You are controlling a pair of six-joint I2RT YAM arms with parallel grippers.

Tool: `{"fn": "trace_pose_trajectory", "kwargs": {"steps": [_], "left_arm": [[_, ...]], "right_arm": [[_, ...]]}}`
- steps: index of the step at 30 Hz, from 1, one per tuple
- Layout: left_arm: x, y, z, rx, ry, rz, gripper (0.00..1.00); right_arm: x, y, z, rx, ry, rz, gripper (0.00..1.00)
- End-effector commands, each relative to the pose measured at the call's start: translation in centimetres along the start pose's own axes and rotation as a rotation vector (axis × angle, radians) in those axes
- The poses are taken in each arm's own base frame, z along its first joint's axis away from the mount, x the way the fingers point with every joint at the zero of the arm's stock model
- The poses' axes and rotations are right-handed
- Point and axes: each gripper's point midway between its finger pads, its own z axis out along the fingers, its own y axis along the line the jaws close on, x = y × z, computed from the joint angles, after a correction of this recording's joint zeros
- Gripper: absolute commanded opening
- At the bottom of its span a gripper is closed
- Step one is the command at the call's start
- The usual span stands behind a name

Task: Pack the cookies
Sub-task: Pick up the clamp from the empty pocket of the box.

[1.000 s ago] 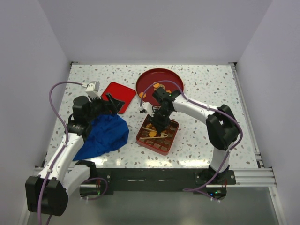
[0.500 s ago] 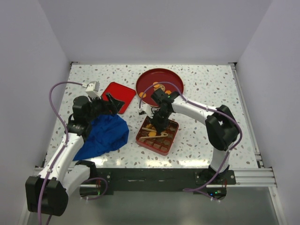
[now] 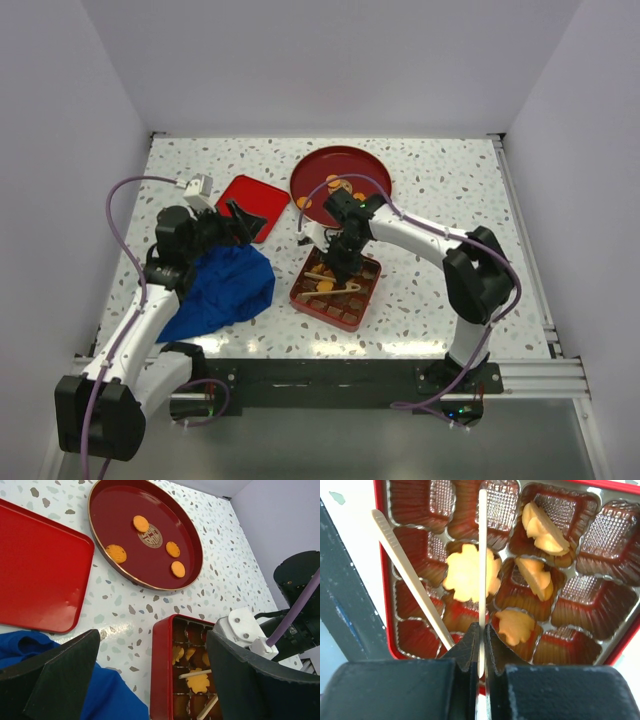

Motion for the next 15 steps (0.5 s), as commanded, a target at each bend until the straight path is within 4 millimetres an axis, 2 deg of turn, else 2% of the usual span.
{"fn": "trace_pose_trajectory", "kwargs": {"steps": [1, 5, 7, 8, 10, 11, 12, 13, 14, 15], "left_arm": [[-1.3, -1.1, 0.0, 0.057, -0.049, -0.002, 0.93], [-0.9, -1.9, 0.2, 0.109, -0.027, -0.013, 0.92], [-0.9, -2.5, 0.3, 0.146, -0.024, -0.01, 0.92], [-0.3, -2.8, 0.3, 0.175, -0.003, -0.025, 0.92], [-0.6, -3.8, 0.3, 0.239, -0.016, -0.023, 0.92], [0.2, -4.2, 0.2, 0.275, 0.008, -0.057, 0.92], [-0.4, -5.0, 0.1, 0.321, -0.021, -0.046, 0.91], [-0.4, -5.4, 0.1, 0.349, -0.022, -0.058, 0.91], [0.5, -5.5, 0.1, 0.375, 0.007, -0.113, 0.91], [0.5, -5.9, 0.0, 0.4, 0.002, -0.126, 0.91]], "right_arm": [[-1.7, 0.7, -2.9, 0.027, -0.066, -0.051, 0.0], [-2.0, 0.8, -3.8, 0.01, -0.087, -0.037, 0.0], [-2.4, 0.7, -4.7, -0.001, -0.112, -0.021, 0.0], [-2.8, 0.9, -5.3, -0.034, -0.145, -0.004, 0.0], [-3.7, 0.8, -6.9, -0.07, -0.2, 0.02, 0.0], [-4.0, 0.3, -7.7, -0.08, -0.233, 0.043, 0.0], [-5.4, 0.7, -9.0, -0.124, -0.296, 0.046, 0.0], [-5.8, 0.7, -9.6, -0.142, -0.322, 0.06, 0.0], [-6.0, 0.1, -10.2, -0.155, -0.347, 0.086, 0.0], [-7.2, 0.6, -11.1, -0.199, -0.398, 0.096, 0.0]]}}
